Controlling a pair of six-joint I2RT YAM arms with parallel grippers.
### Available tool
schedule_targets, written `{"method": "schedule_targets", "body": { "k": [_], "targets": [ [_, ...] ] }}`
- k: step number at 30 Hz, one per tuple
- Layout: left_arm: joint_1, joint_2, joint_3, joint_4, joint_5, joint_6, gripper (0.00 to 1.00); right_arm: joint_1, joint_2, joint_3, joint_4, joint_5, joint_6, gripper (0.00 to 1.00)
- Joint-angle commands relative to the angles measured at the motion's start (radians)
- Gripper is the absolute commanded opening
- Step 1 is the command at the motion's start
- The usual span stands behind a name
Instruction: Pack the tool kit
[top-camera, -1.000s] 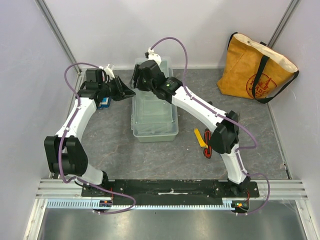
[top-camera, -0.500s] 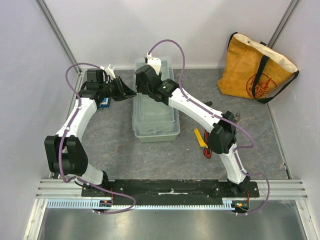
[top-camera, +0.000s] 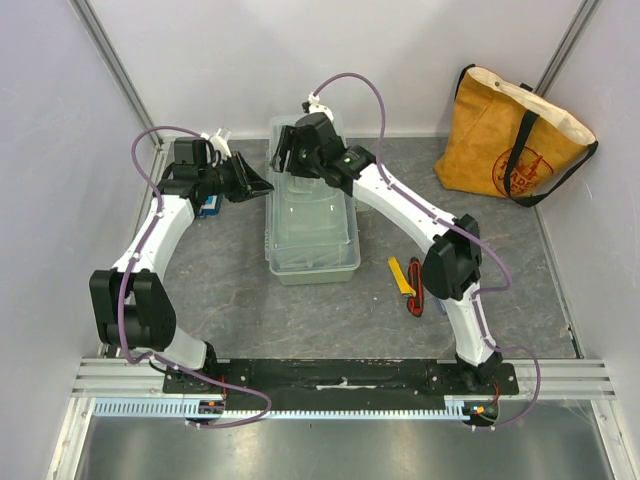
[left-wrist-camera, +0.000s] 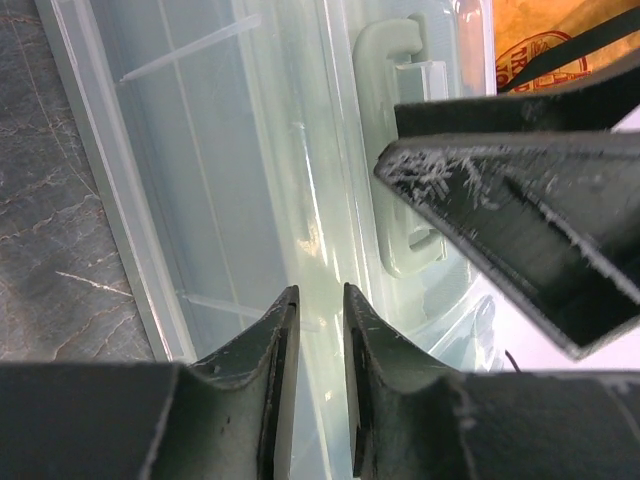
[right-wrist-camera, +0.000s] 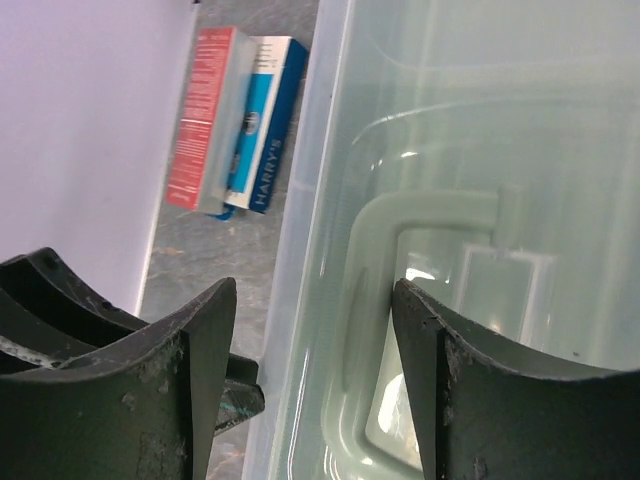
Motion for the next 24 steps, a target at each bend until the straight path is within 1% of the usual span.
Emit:
{"method": "schedule_targets", "body": {
  "k": [1, 3, 5, 10, 13, 16, 19, 22, 24],
  "targets": [
    [-0.014, 0.017, 0.027, 0.015, 0.062, -0.021, 0.31, -0.031, 0.019, -0.083, 0.087, -0.317, 0.075, 0.71],
    [-0.015, 0.016, 0.03, 0.018, 0.055, -0.018, 0.32, -0.052, -0.003, -0.15, 0.183, -0.413, 0.118, 0.71],
    [-0.014, 0.013, 0.036, 0.016, 0.049, -0.018, 0.33, -0.068, -0.018, -0.209, 0.263, -0.478, 0.147, 0.71],
    [-0.014, -0.002, 0.074, 0.015, 0.015, -0.016, 0.35, -0.1, -0.049, -0.305, 0.4, -0.564, 0.215, 0.71],
    [-0.017, -0.01, 0.103, 0.024, -0.007, -0.025, 0.38, -0.118, -0.06, -0.377, 0.496, -0.606, 0.27, 0.71],
    [-0.014, -0.03, 0.113, 0.068, -0.019, -0.051, 0.43, -0.134, -0.066, -0.436, 0.613, -0.645, 0.336, 0.71],
    [-0.02, -0.045, 0.111, 0.13, 0.025, -0.053, 0.48, -0.145, -0.077, -0.496, 0.716, -0.665, 0.394, 0.7],
    [-0.026, -0.042, 0.113, 0.139, 0.038, -0.028, 0.52, -0.152, -0.086, -0.528, 0.771, -0.672, 0.425, 0.69],
    [-0.035, -0.027, 0.108, 0.136, 0.056, -0.028, 0.52, -0.158, -0.084, -0.533, 0.779, -0.673, 0.436, 0.69]
  ]
}}
